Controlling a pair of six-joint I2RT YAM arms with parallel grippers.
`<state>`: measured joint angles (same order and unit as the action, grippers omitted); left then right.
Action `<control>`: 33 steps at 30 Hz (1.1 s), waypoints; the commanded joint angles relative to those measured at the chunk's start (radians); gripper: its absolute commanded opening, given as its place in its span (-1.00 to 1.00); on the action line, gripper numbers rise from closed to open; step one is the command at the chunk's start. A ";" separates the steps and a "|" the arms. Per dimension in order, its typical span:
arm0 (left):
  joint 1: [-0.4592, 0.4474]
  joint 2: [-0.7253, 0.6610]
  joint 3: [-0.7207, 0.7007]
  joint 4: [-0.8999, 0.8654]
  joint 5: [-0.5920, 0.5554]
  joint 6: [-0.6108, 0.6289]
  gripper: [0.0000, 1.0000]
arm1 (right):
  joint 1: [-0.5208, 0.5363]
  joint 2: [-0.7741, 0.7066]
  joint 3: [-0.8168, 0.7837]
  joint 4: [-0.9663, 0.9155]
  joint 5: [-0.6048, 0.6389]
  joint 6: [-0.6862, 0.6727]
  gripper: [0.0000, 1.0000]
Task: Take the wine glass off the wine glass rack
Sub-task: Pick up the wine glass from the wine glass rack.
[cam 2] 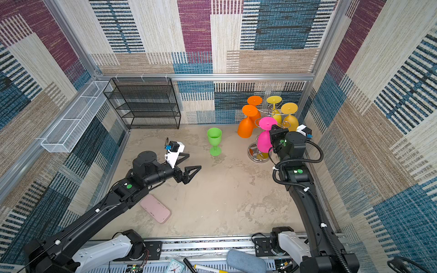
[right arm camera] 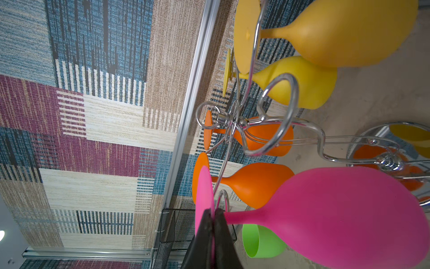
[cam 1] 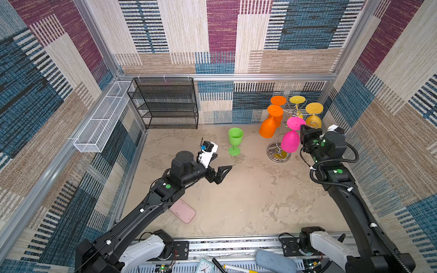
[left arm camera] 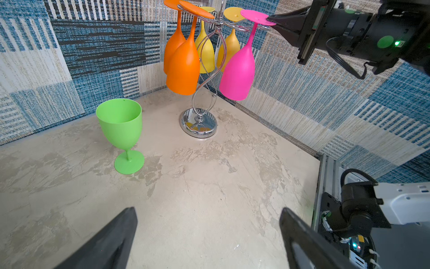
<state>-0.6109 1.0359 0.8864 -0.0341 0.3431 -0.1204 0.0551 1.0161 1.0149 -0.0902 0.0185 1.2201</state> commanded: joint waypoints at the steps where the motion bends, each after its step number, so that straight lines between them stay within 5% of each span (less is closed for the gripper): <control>1: -0.001 0.001 0.004 0.017 -0.001 0.010 0.97 | 0.003 -0.024 -0.012 0.002 -0.022 -0.062 -0.97; 20: 0.002 0.013 0.018 -0.020 -0.036 0.043 0.98 | 0.104 -0.104 -0.066 -0.025 -0.051 -0.191 -1.00; 33: 0.047 -0.002 0.032 -0.046 -0.060 0.051 0.99 | 0.357 -0.110 -0.067 -0.023 0.065 -0.339 -1.00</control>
<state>-0.5743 1.0389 0.9112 -0.0803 0.2909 -0.0837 0.3653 0.9089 0.9485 -0.1337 0.0200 0.9340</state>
